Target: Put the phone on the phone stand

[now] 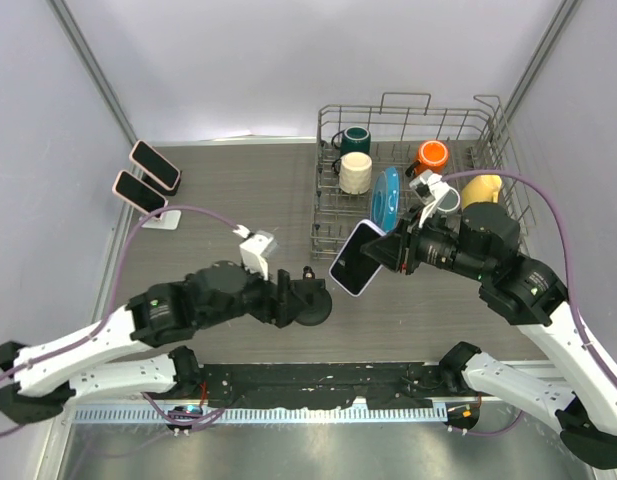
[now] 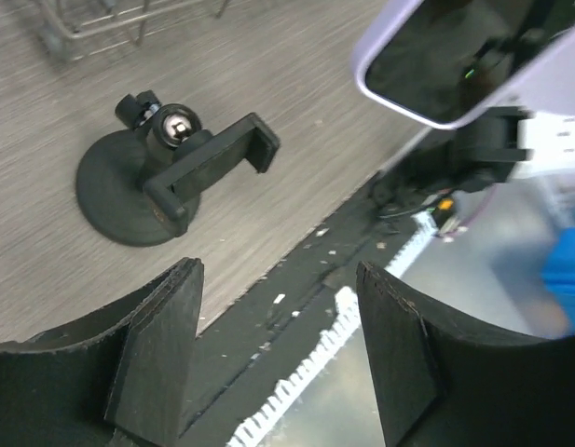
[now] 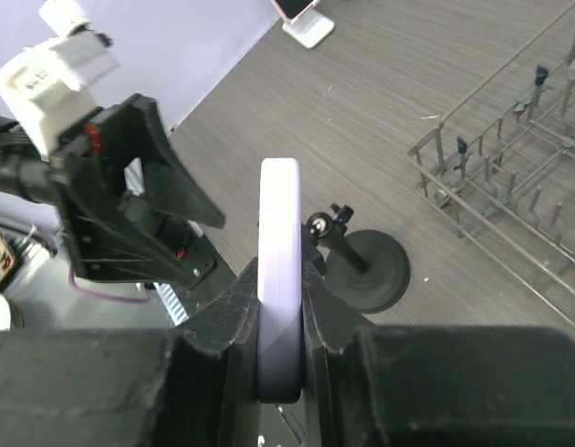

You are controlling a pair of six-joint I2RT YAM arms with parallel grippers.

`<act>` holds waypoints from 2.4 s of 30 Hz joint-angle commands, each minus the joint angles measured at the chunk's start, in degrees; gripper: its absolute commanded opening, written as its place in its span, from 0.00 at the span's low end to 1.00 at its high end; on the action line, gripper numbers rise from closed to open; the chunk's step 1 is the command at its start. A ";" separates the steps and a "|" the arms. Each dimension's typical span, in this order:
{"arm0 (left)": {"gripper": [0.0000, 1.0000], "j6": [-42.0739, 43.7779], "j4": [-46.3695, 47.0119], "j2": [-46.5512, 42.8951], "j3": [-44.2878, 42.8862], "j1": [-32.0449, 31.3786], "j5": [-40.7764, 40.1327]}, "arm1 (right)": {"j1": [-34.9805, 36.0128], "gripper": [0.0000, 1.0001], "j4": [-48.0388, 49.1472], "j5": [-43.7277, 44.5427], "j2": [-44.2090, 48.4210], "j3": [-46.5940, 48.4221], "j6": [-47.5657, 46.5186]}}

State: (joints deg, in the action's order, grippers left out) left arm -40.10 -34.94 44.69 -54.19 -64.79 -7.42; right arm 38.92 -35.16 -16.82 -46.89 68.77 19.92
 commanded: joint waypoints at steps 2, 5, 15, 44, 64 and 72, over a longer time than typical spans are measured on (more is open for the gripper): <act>0.63 -0.69 0.05 6.28 -0.65 -6.22 -21.56 | 0.02 0.01 1.07 -6.91 0.31 2.68 -6.64; 0.43 -0.86 0.48 8.31 -0.13 -6.48 -24.56 | 0.02 0.01 -0.08 -6.91 -0.21 2.68 -8.49; 0.45 -1.83 0.75 12.00 1.11 -7.45 -26.24 | 0.02 0.01 2.11 -9.28 -0.83 0.66 -8.41; 0.05 5.10 8.39 9.20 6.20 -7.36 -27.22 | 2.83 0.01 11.52 -17.79 -5.75 -6.10 -12.79; 0.00 29.64 12.70 3.03 9.90 11.26 21.57 | 15.93 0.01 48.87 -35.57 -19.28 -14.19 -26.07; 0.00 30.51 11.83 4.09 9.02 13.46 25.26 | 15.93 0.01 42.55 -31.61 -20.43 -14.19 -35.64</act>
State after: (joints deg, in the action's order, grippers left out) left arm -10.17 -24.58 48.42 -42.72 -51.86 10.98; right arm 54.94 4.82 -50.26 -67.99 51.90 -8.91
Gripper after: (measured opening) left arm 0.092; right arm 0.222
